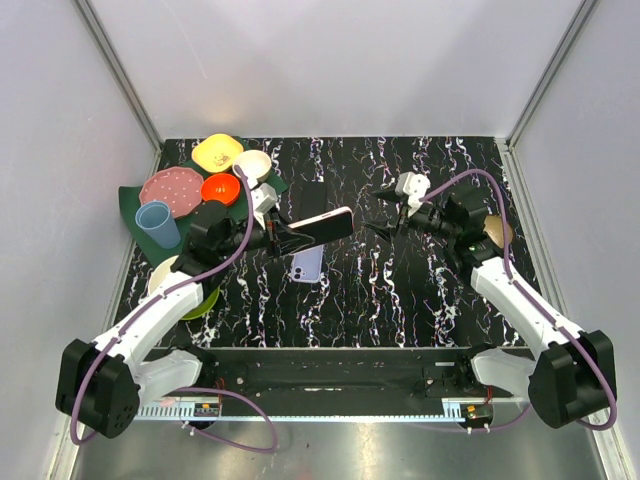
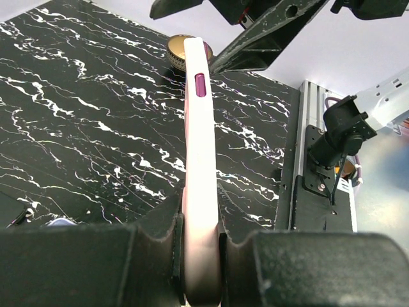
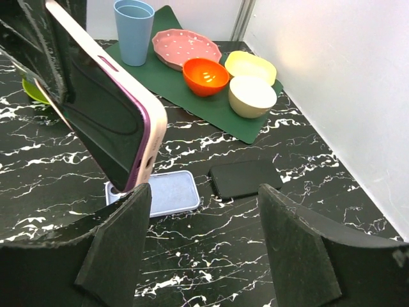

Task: Take the phone out of the phone case
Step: Remove the phone case from the phone.

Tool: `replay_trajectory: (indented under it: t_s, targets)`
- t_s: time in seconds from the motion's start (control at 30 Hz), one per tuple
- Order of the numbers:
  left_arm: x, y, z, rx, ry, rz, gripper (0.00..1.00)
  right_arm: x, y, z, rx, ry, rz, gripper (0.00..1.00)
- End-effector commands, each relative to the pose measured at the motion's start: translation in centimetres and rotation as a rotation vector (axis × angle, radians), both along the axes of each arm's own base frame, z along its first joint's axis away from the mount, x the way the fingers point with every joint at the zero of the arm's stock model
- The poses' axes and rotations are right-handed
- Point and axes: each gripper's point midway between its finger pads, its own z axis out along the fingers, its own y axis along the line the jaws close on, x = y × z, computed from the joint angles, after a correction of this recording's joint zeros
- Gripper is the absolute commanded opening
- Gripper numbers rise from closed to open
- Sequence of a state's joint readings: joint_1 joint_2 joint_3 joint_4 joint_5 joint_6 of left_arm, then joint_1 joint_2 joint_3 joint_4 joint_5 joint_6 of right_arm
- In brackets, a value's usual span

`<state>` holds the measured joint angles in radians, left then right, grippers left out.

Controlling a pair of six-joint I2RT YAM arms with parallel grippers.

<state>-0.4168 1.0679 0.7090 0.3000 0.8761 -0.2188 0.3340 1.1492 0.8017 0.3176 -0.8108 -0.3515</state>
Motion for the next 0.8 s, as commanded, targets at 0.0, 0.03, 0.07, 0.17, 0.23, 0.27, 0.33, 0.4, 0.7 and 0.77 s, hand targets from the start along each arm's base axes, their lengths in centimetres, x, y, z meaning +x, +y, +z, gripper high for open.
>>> replay_trajectory:
  t_s: [0.0,0.03,0.07,0.17,0.23,0.27,0.33,0.4,0.7,0.77]
  targets:
    - [0.5,0.2,3.0,-0.068,-0.121,0.03,0.0,-1.0,0.2,2.6,0.048,-0.06,0.045,0.73]
    - [0.5,0.2,3.1,-0.069,-0.123,0.029,0.0,-1.3,0.4,2.6,0.055,-0.047,0.063,0.73]
    - [0.4,0.2,3.0,-0.069,-0.12,0.027,0.0,-1.5,0.5,2.4,0.057,-0.042,0.076,0.73]
    - [0.5,0.2,2.9,-0.07,-0.117,0.027,0.0,-2.0,0.8,2.3,0.074,-0.036,0.107,0.73]
    - [0.3,0.1,2.9,-0.073,-0.111,0.018,0.0,-2.0,0.8,2.5,0.084,-0.047,0.108,0.73]
    - [0.3,0.1,2.9,-0.076,-0.114,0.016,0.0,-2.0,0.8,2.4,0.084,-0.047,0.107,0.73]
    - [0.2,0.1,3.0,-0.081,-0.109,0.011,0.0,-1.8,0.7,2.3,0.081,-0.054,0.102,0.73]
    - [0.1,0.1,3.0,-0.083,-0.109,0.008,0.0,-1.8,0.8,2.1,0.079,-0.056,0.102,0.73]
    - [-0.5,-0.2,3.0,-0.095,-0.096,-0.028,0.0,-1.5,0.9,1.8,0.091,-0.053,0.098,0.73]
    - [-0.6,-0.2,3.1,-0.102,-0.091,-0.036,0.0,-1.5,0.9,1.9,0.094,-0.056,0.097,0.73]
